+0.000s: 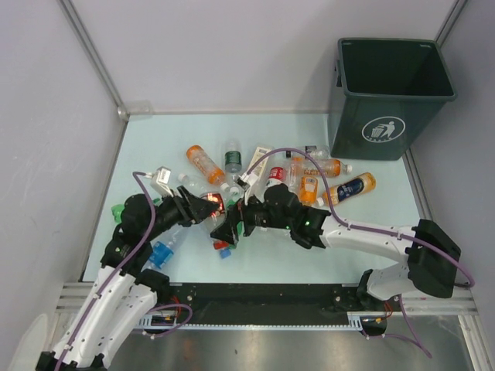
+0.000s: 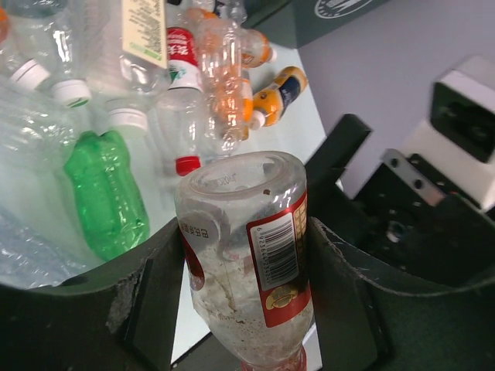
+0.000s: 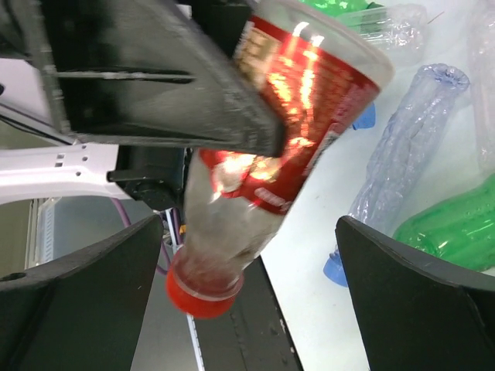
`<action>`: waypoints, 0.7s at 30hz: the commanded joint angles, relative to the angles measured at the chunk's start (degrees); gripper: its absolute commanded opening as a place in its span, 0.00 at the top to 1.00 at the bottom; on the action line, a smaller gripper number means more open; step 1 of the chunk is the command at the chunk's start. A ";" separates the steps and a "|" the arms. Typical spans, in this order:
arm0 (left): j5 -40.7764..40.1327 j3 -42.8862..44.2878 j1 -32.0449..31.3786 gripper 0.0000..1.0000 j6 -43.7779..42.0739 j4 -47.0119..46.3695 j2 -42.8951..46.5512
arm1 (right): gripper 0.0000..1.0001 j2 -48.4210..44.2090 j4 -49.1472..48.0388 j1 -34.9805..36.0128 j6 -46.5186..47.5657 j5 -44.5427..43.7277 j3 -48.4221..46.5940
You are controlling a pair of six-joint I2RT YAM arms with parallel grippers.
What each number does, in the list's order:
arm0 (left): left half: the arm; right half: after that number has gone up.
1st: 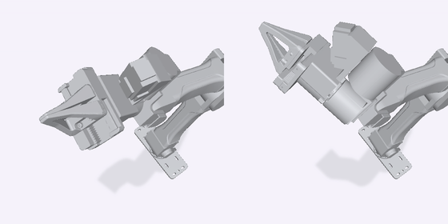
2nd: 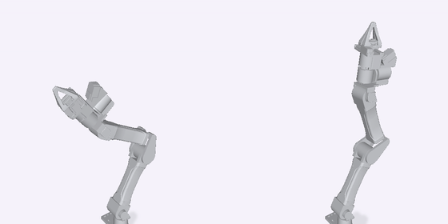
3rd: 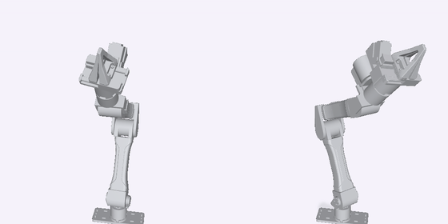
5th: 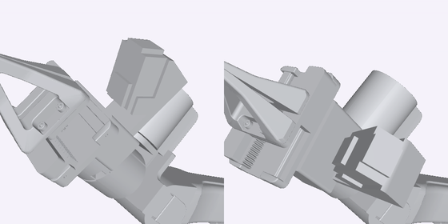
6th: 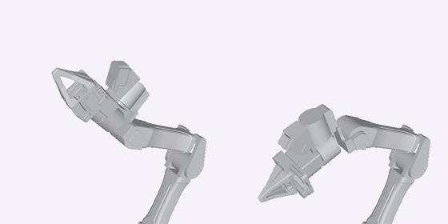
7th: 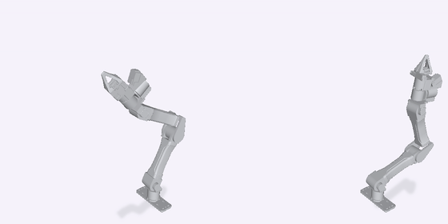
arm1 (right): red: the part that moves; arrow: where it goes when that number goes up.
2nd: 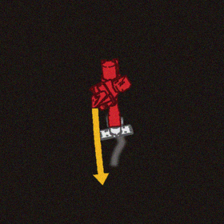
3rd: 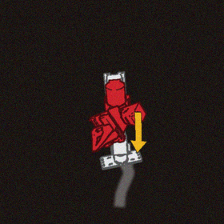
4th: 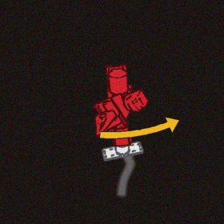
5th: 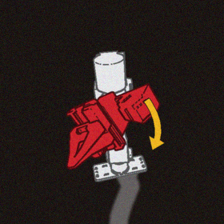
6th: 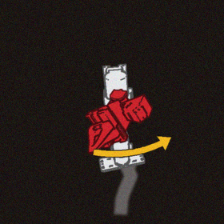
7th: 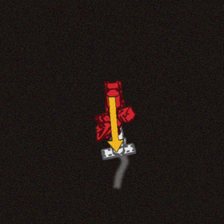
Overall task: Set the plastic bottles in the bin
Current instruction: Pick up the plastic bottle at the center of the board.
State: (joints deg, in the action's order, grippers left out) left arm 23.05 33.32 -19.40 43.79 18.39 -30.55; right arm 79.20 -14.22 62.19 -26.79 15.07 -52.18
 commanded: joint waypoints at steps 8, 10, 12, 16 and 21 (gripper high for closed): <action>3.85 -1.50 -0.64 0.57 2.53 -4.68 1.54 | 0.13 4.47 -7.14 0.30 -4.76 -2.50 -3.36; 2.88 -1.24 -0.64 0.53 1.57 -3.19 1.45 | 0.31 4.47 -7.75 0.30 -4.94 -2.07 -3.36; 1.83 -0.72 -0.64 0.42 0.77 -1.35 1.37 | 0.51 4.39 -8.02 0.30 -5.56 -1.71 -3.45; -0.10 1.30 -0.64 0.20 -1.77 2.16 1.10 | 0.72 3.33 -5.92 0.30 -5.21 -2.85 -3.36; -5.19 5.51 -0.64 0.05 -5.11 8.05 1.80 | 0.80 1.66 -2.57 0.30 -3.36 -6.01 -3.36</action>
State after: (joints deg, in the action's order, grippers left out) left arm 22.02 33.56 -19.81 42.37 21.58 -29.56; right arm 83.68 -17.32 62.74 -32.03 12.49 -53.15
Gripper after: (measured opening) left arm 0.925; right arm 0.438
